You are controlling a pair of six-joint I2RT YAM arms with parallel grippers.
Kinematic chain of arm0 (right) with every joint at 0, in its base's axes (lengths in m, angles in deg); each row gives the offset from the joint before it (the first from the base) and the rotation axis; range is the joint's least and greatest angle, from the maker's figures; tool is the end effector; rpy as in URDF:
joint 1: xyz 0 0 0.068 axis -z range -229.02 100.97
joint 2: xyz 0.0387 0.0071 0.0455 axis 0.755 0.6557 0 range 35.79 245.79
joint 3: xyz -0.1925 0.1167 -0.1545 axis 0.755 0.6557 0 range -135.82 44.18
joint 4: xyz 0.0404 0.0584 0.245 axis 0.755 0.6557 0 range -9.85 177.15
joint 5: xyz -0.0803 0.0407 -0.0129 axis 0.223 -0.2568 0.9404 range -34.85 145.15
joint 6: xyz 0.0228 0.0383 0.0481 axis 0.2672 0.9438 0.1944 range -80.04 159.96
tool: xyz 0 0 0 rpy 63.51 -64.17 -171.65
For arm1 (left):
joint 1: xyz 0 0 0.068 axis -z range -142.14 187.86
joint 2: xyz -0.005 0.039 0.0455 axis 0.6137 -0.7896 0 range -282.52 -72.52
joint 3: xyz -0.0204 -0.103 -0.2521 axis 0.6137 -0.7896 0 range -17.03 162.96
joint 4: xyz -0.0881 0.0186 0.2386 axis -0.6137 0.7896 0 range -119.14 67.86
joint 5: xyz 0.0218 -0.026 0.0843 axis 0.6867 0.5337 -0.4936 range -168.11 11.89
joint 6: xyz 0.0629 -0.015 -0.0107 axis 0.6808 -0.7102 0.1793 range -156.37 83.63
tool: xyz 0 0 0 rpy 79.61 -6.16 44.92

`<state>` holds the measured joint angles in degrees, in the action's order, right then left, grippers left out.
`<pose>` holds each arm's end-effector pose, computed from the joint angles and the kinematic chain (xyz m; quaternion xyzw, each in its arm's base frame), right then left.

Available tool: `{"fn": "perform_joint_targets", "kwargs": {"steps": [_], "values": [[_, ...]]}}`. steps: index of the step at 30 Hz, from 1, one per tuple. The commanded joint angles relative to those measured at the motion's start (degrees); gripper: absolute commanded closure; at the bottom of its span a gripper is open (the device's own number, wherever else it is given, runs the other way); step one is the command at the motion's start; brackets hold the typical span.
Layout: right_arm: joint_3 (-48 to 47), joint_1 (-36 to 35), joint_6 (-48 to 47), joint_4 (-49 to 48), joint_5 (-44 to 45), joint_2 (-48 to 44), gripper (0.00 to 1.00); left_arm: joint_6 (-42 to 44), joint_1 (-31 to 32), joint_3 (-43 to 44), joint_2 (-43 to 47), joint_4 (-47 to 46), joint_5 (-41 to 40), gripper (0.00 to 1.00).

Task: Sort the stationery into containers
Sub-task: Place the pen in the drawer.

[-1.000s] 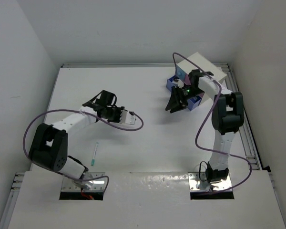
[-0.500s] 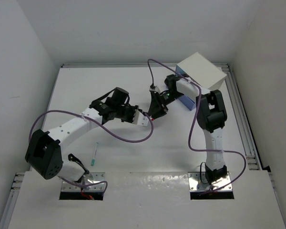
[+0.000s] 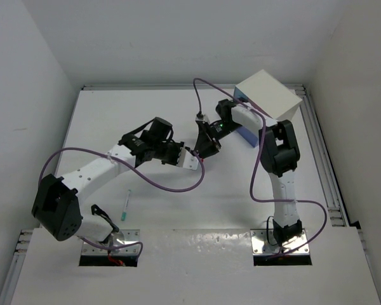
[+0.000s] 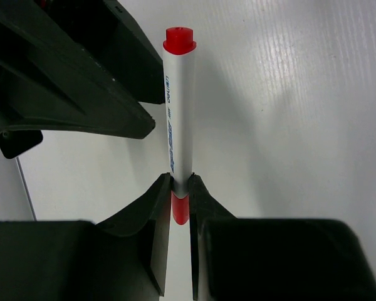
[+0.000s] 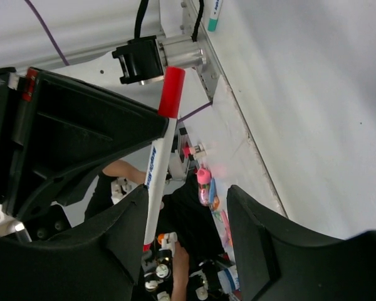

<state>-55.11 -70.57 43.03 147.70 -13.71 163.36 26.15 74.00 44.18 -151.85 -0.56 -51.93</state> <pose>0.3636 0.1952 0.1707 0.1038 -0.8177 -0.5427 0.1614 0.2276 -0.1945 0.2687 0.7411 0.5265 -0.1228 0.3980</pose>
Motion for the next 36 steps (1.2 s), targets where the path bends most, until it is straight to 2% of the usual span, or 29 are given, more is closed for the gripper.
{"fn": "perform_joint_targets", "kwargs": {"steps": [1, 8, 12, 15, 18, 21, 25, 26, 27, 28, 29, 30, 32, 33, 35, 36], "values": [[-2.32, 0.53, 2.28, -1.71, -3.03, 0.31, 0.48, 0.76, 1.21, 0.84, 2.33, 0.25, 1.25, 1.0], [-0.65, -1.13, 4.75, -2.95, -7.6, -0.21, 0.47, 1.02, 1.83, 0.66, 2.16, -0.54, -0.42, 1.0], [-0.56, -2.98, 3.0, 0.55, -7.43, -0.57, 0.49, 1.9, 2.35, 0.75, 1.64, -0.98, -1.91, 1.0], [-1.0, -3.95, 0.44, 5.11, -6.11, 0.4, 0.5, 1.99, 2.44, 1.02, 1.63, -1.16, -2.27, 1.0], [-1.52, -5.61, -7.61, 11.34, -4.71, 2.24, 0.55, 2.6, 2.36, 1.02, 1.55, -1.24, -2.71, 1.0], [-1.7, -5.88, -10.71, 15.15, -5.23, 3.56, 0.65, 3.04, 2.36, 0.84, 1.81, -1.33, -3.14, 1.0], [-1.7, -5.88, -11.07, 15.34, -5.15, 3.48, 0.94, 2.87, 2.44, 0.4, 2.33, -1.51, -3.32, 1.0], [-1.88, -5.36, -10.63, 15.16, -5.06, 3.22, 0.96, 2.26, 2.36, 0.31, 2.51, -2.2, -3.41, 0.98], [-2.92, -5.01, -10.46, 15.16, -4.36, 3.04, 0.98, -0.79, 2.44, 0.31, 2.51, -2.99, -4.98, 0.86], [-3.8, -4.48, -10.11, 14.72, -3.48, 2.86, 1.0, -2.48, 2.62, 0.66, 2.77, -3.7, -6.04, 0.6], [-5.12, -2.82, -8.97, 14.02, -2.34, 1.99, 1.0, -4.49, 2.53, 0.75, 2.86, -5.01, -7.26, 0.41], [-5.74, -2.02, -8.7, 13.32, 1.58, 1.2, 1.0, -8.08, 2.44, 0.93, 3.74, -5.63, -9.71, 0.01], [-7.76, 1.49, -8.78, 10.42, 8.18, -1.87, 1.0, -14.51, 0.78, 1.63, 4.62, -6.87, -11.84, 0.0], [-8.55, 2.46, -8.87, 8.5, 15.61, -2.93, 1.0, -17.23, -0.18, 2.68, 5.75, -6.87, -11.93, 0.0], [-11.88, 6.15, -10.19, 6.82, 22.51, -4.95, 1.0, -25.29, -3.08, 3.74, 6.55, -6.87, -14.12, 0.0], [-12.85, 7.12, -10.54, 4.46, 29.15, -7.05, 1.0, -27.78, -4.57, 5.05, 6.99, -6.52, -14.92, 0.0]]}}
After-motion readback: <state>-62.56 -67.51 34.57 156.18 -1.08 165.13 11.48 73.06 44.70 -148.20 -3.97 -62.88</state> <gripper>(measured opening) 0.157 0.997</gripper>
